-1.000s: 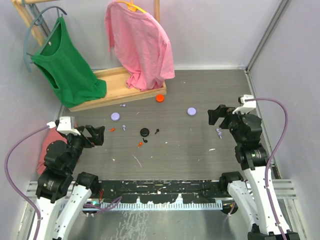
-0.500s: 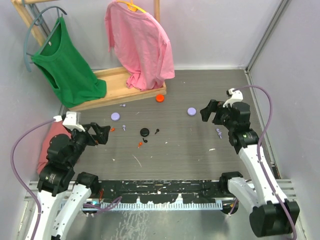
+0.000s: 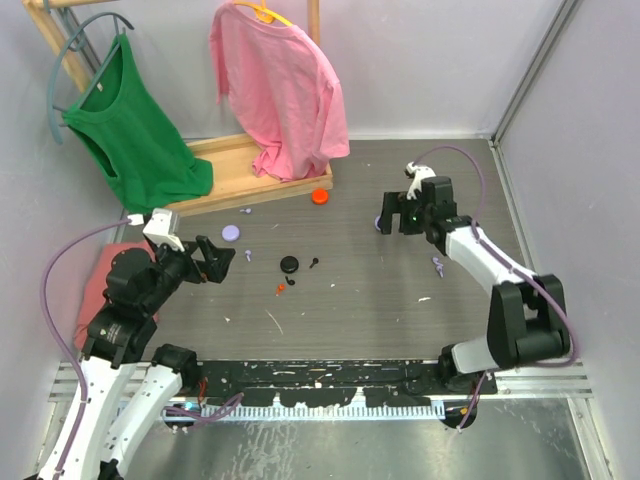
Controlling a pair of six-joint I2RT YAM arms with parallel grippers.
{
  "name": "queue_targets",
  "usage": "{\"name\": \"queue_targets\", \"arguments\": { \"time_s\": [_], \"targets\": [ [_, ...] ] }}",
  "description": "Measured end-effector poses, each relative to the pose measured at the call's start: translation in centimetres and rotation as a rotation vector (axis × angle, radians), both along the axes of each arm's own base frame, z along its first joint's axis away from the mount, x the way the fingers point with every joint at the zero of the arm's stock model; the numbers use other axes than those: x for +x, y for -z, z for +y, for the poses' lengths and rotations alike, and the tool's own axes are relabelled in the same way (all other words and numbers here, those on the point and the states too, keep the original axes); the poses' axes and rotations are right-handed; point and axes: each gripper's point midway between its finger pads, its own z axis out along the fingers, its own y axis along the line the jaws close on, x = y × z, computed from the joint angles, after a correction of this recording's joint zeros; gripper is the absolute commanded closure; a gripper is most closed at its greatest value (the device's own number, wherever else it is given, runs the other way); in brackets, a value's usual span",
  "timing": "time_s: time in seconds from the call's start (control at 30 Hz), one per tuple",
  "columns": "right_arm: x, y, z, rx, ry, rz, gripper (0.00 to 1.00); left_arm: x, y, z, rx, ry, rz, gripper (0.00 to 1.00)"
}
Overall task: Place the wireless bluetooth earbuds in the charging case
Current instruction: Pick up the charging case at the center of the board.
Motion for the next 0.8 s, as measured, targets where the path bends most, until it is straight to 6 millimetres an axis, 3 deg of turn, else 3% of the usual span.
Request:
{"name": "queue_targets", "arguments": {
  "time_s": [0.27, 0.57, 0.8],
  "targets": [
    [4.1, 2.5, 2.1, -0.165, -0.161, 0.021, 0.02, 0.0, 0.3, -0.2, 0.002, 0.016, 0.008, 0.02],
    [5.2, 6.9, 1.9, -0.291, -0.309, 0.156, 0.15, 0.0, 0.5, -0.1, 0.021, 0.017, 0.005, 0.02],
    [5.8, 8.5, 1.9, -0.336, -0.381, 0.218, 0.19, 0.1, 0.5, -0.1, 0.023, 0.014, 0.005, 0.02]
  ]
}}
